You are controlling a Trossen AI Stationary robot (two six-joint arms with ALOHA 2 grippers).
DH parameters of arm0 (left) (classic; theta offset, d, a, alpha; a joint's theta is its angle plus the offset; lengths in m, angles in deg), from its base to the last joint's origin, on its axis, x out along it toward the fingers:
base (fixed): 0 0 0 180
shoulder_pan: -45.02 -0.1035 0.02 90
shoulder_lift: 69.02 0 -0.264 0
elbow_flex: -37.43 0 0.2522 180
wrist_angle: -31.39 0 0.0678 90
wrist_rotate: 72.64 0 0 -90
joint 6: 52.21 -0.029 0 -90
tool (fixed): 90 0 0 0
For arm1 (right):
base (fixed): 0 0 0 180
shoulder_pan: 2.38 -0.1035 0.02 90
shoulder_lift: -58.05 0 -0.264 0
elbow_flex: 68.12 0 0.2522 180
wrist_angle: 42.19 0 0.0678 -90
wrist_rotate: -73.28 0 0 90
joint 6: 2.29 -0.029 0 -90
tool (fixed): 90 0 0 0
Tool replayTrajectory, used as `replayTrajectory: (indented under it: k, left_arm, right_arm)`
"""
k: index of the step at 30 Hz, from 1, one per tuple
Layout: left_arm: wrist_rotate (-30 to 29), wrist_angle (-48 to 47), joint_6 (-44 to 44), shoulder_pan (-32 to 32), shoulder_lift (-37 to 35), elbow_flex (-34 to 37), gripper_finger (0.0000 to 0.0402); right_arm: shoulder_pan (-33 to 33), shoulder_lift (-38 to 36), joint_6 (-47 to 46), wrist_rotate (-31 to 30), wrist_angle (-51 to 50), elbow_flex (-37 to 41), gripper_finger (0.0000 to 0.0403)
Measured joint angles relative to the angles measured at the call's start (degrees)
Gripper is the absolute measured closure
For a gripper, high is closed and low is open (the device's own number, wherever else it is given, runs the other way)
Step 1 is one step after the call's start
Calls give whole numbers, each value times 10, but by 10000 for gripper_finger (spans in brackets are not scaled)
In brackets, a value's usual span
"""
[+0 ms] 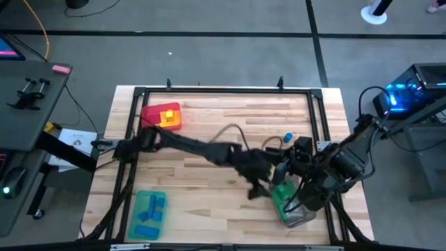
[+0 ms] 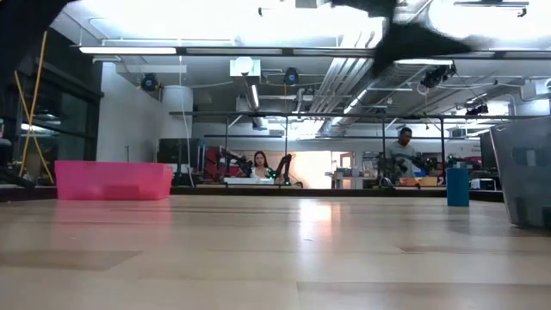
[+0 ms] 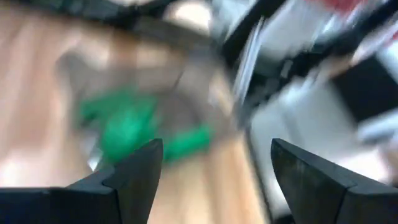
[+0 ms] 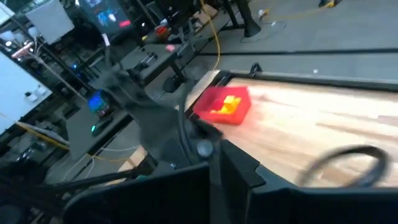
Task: Sort blocks
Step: Put the blue block into the green bin
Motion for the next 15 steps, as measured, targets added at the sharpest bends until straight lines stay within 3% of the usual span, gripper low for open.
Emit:
replayTrajectory:
  k: [3,7,10,15]
  left_arm:
    - [-20,-223,-77,-11,-62,0,121]
    - [-160,-423,-135,6,-141,2,122]
    - [-219,-428,-123,30,-213,30,122]
    - [-305,-319,-34,87,-358,178,122]
  right_arm:
    - [14,-12,-1,-3,-23,0,402]
    - [60,-28,-36,43,-108,0,402]
    - [111,-35,-95,102,-237,0,402]
    - [229,-104,0,258,-193,127,402]
